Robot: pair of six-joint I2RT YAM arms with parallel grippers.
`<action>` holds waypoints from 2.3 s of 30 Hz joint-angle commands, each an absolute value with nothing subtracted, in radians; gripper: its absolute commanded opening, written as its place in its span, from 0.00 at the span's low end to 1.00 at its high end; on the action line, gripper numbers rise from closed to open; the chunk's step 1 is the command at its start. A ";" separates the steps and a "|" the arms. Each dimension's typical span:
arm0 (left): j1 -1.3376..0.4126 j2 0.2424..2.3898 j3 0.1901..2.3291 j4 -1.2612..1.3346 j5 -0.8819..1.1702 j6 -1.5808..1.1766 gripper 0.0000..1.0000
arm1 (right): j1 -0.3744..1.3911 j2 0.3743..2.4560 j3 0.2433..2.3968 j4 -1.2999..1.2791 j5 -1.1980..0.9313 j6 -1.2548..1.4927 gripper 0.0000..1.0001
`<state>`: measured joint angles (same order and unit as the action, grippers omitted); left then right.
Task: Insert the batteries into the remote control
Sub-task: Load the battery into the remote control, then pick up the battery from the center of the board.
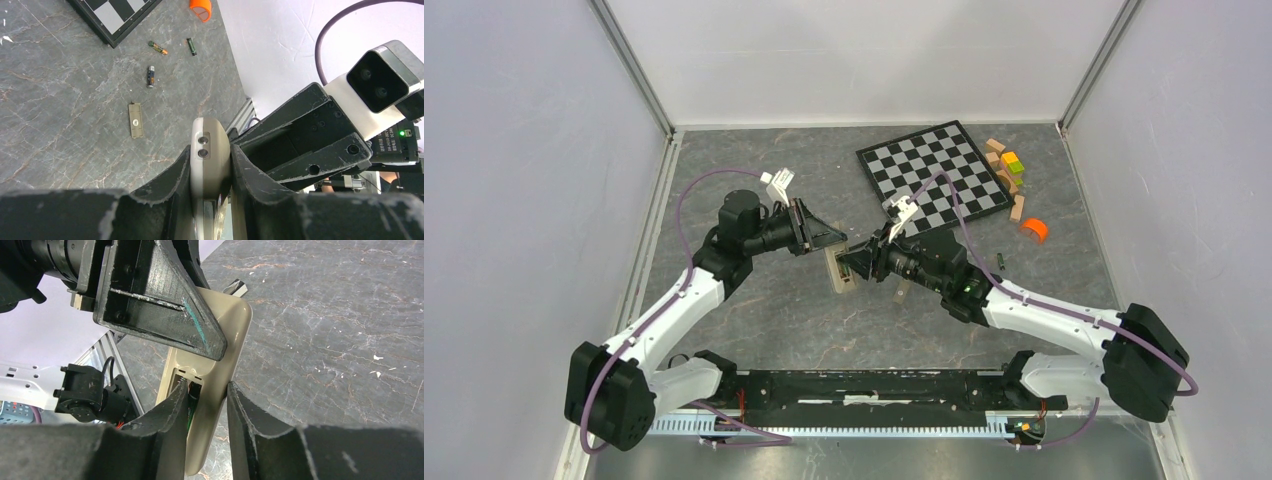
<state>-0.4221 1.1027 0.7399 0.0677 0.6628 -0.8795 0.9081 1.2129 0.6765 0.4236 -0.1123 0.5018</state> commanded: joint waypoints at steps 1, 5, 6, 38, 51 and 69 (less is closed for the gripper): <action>-0.425 1.093 0.796 0.086 0.693 -0.848 0.02 | 0.910 1.215 0.702 0.393 -0.083 0.462 0.31; -0.424 1.090 0.806 0.072 0.693 -0.838 0.02 | 0.908 1.202 0.688 0.396 -0.086 0.449 0.31; -0.424 1.089 0.807 0.071 0.693 -0.835 0.02 | 0.908 1.199 0.686 0.398 -0.091 0.447 0.33; -0.424 0.839 0.583 0.372 0.780 -0.690 0.02 | 0.686 1.134 0.738 -0.328 0.432 0.592 0.67; -0.424 0.843 0.566 0.425 0.779 -0.727 0.02 | 0.608 1.416 0.758 -0.240 0.378 0.578 0.55; -0.424 0.874 0.590 0.328 0.731 -0.706 0.02 | 0.459 1.442 0.783 -0.182 0.381 0.247 0.67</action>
